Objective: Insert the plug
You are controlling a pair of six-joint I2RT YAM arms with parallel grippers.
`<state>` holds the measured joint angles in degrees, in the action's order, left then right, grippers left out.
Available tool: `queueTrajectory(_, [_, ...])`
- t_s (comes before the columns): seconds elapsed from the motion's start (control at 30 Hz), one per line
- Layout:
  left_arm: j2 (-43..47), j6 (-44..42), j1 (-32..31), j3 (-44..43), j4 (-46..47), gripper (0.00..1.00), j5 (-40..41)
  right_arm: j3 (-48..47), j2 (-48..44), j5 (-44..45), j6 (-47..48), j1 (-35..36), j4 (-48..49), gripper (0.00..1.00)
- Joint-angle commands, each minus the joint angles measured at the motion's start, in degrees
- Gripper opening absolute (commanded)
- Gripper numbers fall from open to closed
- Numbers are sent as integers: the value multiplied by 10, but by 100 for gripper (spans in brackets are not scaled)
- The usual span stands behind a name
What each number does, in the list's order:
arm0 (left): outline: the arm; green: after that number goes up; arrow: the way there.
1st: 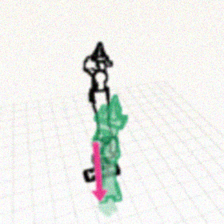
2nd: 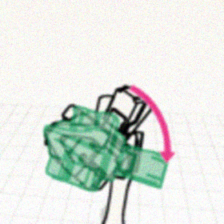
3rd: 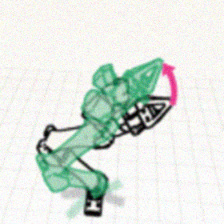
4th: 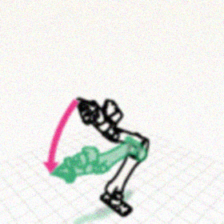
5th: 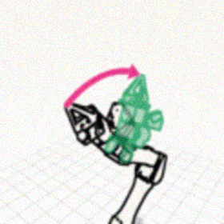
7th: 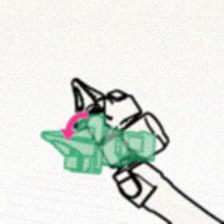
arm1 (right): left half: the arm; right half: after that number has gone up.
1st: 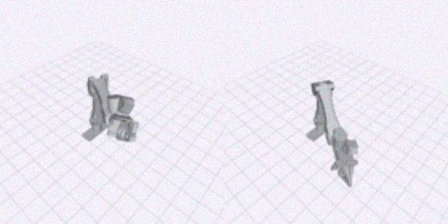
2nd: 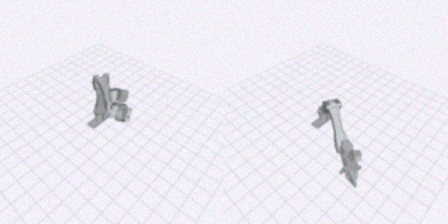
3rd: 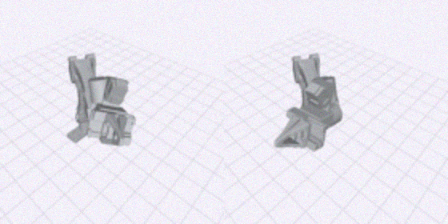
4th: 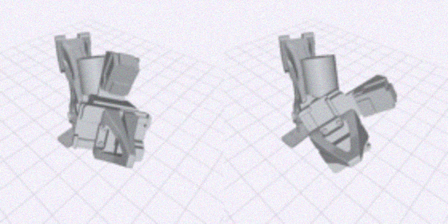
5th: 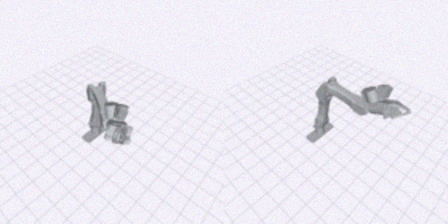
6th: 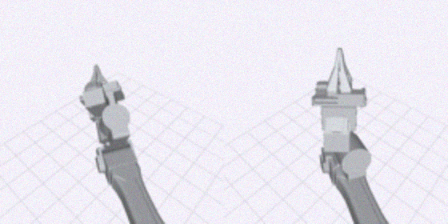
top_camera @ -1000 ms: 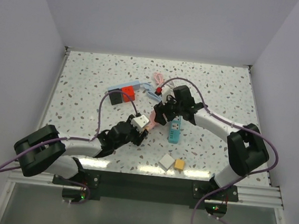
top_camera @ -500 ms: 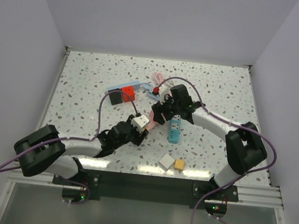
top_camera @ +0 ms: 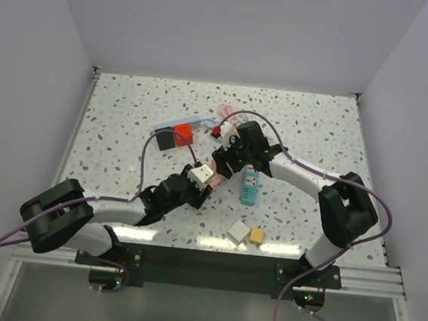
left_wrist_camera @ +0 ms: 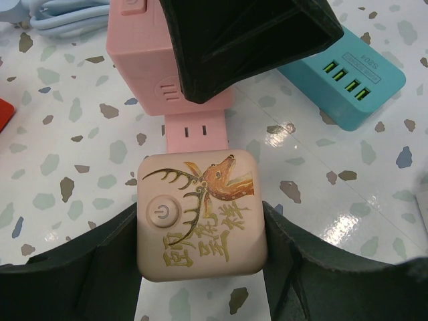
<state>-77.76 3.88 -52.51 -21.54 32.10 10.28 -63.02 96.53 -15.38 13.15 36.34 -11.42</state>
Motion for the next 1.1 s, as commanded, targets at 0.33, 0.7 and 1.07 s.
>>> queueTrajectory(0.33, [42, 30, -9, -3, -40, 0, 5, 21, 22, 44, -27, 10, -27, 0])
queueTrajectory(0.7, [83, 52, -6, 3, -59, 0, 57, 48, 30, 97, -52, 56, -19, 0])
queueTrajectory(1.07, [74, 53, -4, 3, -62, 0, 60, 38, 80, 99, -76, 83, -22, 0])
